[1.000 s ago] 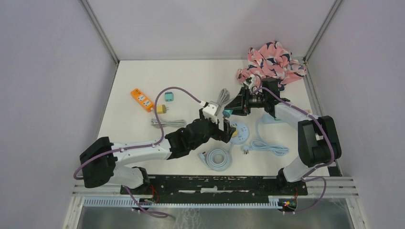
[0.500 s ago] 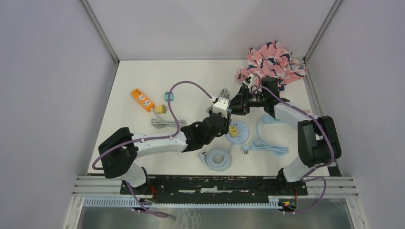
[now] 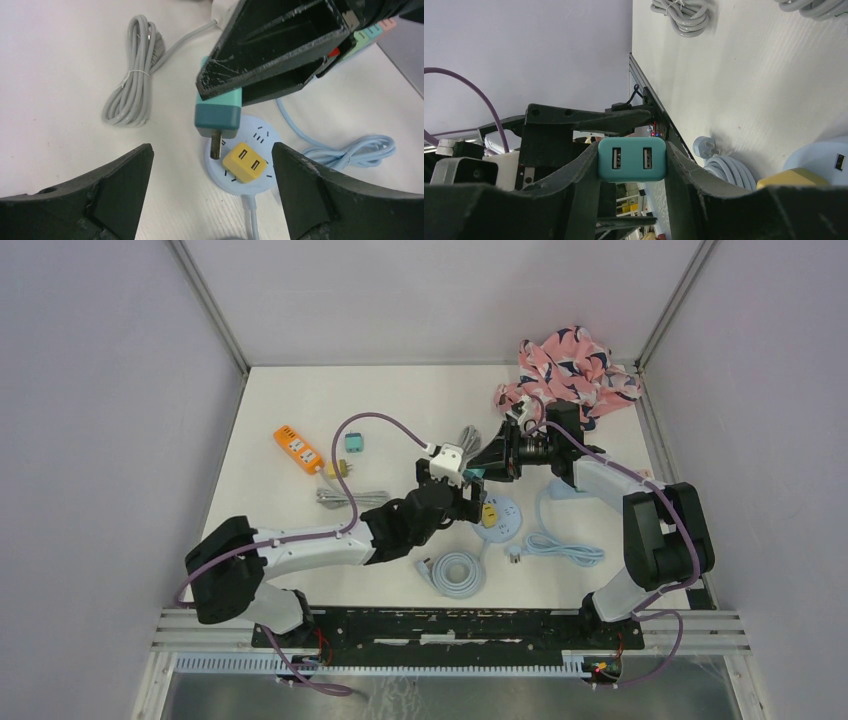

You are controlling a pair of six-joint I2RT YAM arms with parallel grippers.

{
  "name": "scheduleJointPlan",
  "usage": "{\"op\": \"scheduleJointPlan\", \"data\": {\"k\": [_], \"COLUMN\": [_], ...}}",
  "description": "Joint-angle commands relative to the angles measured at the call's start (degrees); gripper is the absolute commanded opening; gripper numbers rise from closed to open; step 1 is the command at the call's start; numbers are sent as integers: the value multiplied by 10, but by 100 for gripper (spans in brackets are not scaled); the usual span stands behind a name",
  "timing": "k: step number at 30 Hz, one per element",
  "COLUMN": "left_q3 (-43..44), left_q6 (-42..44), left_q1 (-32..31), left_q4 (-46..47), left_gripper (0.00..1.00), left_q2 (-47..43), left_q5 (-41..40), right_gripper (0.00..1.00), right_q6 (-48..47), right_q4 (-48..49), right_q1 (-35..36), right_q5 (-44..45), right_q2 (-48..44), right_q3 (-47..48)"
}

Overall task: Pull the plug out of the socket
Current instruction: Place the plug at the center of the board.

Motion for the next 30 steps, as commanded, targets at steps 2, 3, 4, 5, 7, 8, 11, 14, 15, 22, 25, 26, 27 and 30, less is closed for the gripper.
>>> {"op": "scheduleJointPlan", "data": {"k": [2,3,4,5,7,8,11,14,15,22,25,26,27,30], "left_q3": [6,15,24,29,35,36,41,40,41,24,2,-7,-16,-50], "left_q6": [4,1,0,-2,-4,-5,-6,-6,-5,2,-2,-4,-7,-18], "left_q1": [20,21,22,23,24,24,28,33,36,47,51,53,57,68], "left_q4": [53,46,41,40,44,47,47,50,51,62,71,73,76,80], "left_gripper": [93,92,90,84,76,73,62,51,45,10,3,3,3,3], "left_q2": [-23,-15,-8,-3,5,7,13,14,14,2,-15,-22,-29,-53], "left_q5": [-17,-17,-16,-13,-1,5,16,25,29,46,45,45,45,45], "right_gripper": [0,0,0,0,0,0,0,0,0,36,58,64,69,83], "right_q6": [9,9,9,9,9,9,10,10,11,5,-12,-21,-30,-51], "right_q4": [29,28,29,29,28,29,28,28,28,29,14,5,-3,-24], "right_q1": [3,3,3,2,2,2,3,3,3,3,2,2,2,-1], "right_q5": [-11,-11,-11,-11,-11,-11,-13,-13,-13,-15,-16,-16,-15,-16], "right_q2": [-1,-2,-2,-3,-4,-5,-3,-3,-4,-4,-6,-7,-7,-11], "right_q3": [6,6,6,6,6,6,6,6,7,7,12,15,18,26]}}
